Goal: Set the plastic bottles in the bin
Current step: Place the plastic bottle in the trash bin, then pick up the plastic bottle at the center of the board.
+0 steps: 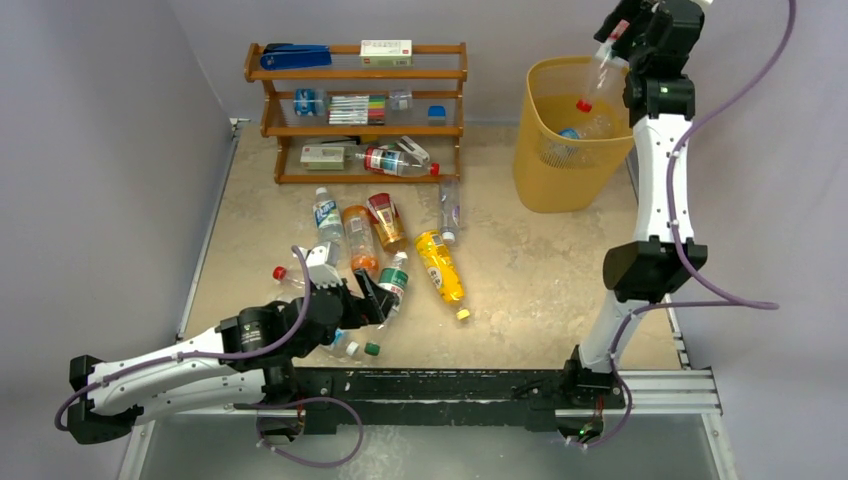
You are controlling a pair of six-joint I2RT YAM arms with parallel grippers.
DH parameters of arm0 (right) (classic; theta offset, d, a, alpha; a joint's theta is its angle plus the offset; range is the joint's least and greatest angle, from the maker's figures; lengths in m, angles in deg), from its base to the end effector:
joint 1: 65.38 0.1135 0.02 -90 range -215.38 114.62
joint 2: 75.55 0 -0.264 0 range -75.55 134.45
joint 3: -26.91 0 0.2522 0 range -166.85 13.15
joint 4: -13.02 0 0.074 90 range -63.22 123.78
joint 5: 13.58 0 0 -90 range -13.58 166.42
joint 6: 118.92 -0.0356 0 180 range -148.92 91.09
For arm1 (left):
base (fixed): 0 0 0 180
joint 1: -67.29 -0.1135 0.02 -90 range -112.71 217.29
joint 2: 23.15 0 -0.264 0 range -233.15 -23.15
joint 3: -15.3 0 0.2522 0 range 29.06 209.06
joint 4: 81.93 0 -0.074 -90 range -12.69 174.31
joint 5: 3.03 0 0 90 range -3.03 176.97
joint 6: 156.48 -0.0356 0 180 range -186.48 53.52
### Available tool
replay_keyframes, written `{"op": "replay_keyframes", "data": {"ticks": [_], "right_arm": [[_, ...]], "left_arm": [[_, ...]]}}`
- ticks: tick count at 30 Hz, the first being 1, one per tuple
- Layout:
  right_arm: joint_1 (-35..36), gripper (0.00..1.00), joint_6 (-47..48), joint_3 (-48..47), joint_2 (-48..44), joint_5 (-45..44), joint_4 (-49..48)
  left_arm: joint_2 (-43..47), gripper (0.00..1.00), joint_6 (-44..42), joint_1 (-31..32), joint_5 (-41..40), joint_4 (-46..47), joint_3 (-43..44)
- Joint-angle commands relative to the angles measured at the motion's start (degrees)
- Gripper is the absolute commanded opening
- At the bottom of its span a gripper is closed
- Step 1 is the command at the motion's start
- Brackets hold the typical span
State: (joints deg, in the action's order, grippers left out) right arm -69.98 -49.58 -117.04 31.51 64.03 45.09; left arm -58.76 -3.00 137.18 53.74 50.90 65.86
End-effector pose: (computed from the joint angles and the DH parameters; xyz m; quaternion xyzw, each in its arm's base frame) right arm 0.4056 -0.0403 0.5264 0.2246 0.6391 0.0299 0.7349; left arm 0.0654 -0.1218 0.2769 -0.0910 0.8454 -0.3261 0.4131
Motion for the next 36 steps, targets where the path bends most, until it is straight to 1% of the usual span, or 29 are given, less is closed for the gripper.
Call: {"op": "replay_keyframes", "data": {"ticks": [1, 2, 5, 9, 11, 13, 19, 24, 28, 32, 36], "right_arm": [[-0.1, 0.97, 2.28, -4.82, 0.64, 5.75, 1.96], [-0.16, 0.99, 2.29, -2.38, -0.6, 6.65, 0.58], [-0.38, 1.0, 2.14, 3.89, -5.96, 9.2, -2.23], [-0.41, 1.0, 1.27, 5.41, -10.65, 13.13, 1.14], [-0.41, 1.0, 0.5, 8.47, -14.12, 16.06, 1.12], [-0.41, 1.0, 0.26, 12.29, -17.92, 16.81, 0.88], [0.57, 0.99, 1.8, 27.3, -28.07, 29.07, -0.63], [7.43, 0.99, 4.06, 39.17, -33.08, 27.91, 0.29], [13.73, 0.98, 3.22, 48.92, -35.45, 27.46, -1.5], [20.95, 0.96, 1.49, 58.02, -36.58, 23.66, -4.4], [29.64, 0.95, 0.07, 65.04, -35.1, 19.7, -7.2]], "left_arm": [[-0.04, 0.9, 0.58, 0.07, -0.87, 2.78, -0.14], [-0.21, 0.9, 0.61, 0.07, -0.87, 2.74, -0.19], [-0.78, 0.9, 0.45, 0.07, -1.03, 2.8, -0.23], [-1.76, 0.9, 0.12, 0.03, -1.34, 3.31, 0.15], [-2.42, 0.9, -0.12, 0.07, -1.52, 3.65, 0.56], [-3.11, 0.9, -0.4, 0.07, -1.66, 3.99, 0.85], [-4.56, 0.9, -1.12, 0.03, -2.15, 4.65, 1.16], [-4.65, 0.9, -1.36, 0.07, -3.41, 3.93, 2.12], [-4.0, 0.9, -1.51, 0.07, -5.48, 1.38, 3.22], [-2.61, 0.9, -1.59, 0.07, -7.06, -0.76, 3.37], [-1.86, 0.9, -1.26, 0.07, -7.96, -2.36, 3.0]]}}
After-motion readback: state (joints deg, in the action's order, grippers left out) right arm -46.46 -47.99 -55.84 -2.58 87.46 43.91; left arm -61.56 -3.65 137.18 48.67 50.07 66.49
